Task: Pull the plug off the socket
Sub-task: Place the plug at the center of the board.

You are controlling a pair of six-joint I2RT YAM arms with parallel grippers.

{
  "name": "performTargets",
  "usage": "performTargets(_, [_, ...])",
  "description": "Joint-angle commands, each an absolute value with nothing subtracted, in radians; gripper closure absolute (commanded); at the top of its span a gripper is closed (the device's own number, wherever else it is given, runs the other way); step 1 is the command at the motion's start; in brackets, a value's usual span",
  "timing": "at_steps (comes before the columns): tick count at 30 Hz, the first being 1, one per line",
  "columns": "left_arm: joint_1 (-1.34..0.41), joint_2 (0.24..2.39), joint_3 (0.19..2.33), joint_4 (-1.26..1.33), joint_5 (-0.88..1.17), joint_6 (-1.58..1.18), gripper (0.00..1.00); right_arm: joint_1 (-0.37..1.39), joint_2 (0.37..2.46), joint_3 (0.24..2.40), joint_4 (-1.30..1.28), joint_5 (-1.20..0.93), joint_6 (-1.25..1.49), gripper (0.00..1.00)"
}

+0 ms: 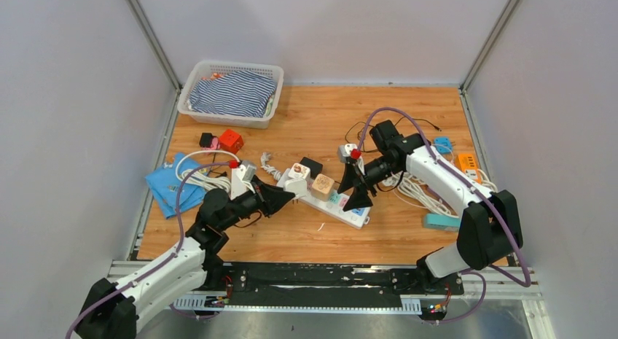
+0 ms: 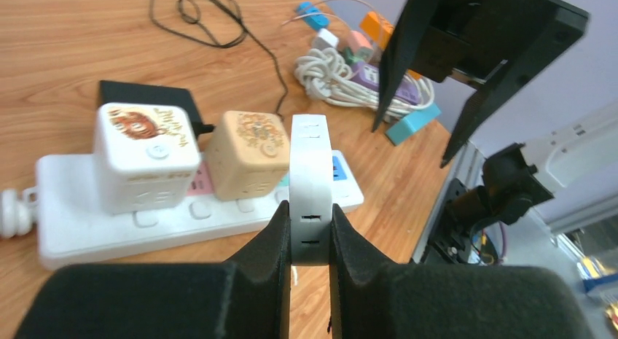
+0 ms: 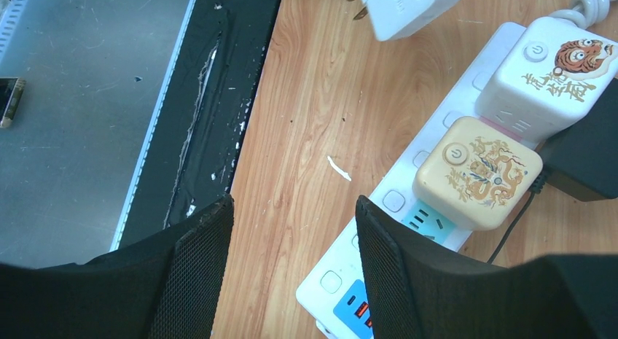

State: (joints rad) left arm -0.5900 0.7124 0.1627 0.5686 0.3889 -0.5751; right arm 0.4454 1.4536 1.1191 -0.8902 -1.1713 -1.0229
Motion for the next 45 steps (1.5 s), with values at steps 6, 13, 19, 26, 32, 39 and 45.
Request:
performTargets(6, [-0.465, 0.744, 0.221, 0.463, 0.4, -0.611, 1.0, 0.425, 1.44, 1.129, -0.892, -1.16, -1.03, 0.36])
performTargets(13, [-0.397, 0.762, 0.245, 0.463, 0.357, -0.622, 1.0, 0.425, 1.445, 1.126, -0.888, -1.155, -1.03, 0.36])
performTargets(19, [-0.312, 0.777, 0.249, 0.463, 0.316, -0.668, 1.0, 0.425, 1.448, 1.124, -0.886, -1.152, -1.031, 0.36])
performTargets(26, [-0.249, 0.782, 0.255, 0.463, 0.247, -0.668, 1.0, 0.425, 1.45, 1.123, -0.885, -1.15, -1.03, 0.36])
performTargets(32, [-0.223, 0.816, 0.264, 0.465, 0.134, -0.632, 0.94, 0.425, 1.451, 1.124, -0.885, -1.149, -1.031, 0.36])
performTargets(39, [-0.179, 0.934, 0.314, 0.464, 0.087, -0.623, 0.92, 0.425, 1.453, 1.124, -0.885, -1.148, -1.031, 0.36])
performTargets(45, [-0.15, 1.098, 0.39, 0.465, 0.065, -0.59, 0.92, 0.425, 1.454, 1.124, -0.885, -1.147, -1.03, 0.36])
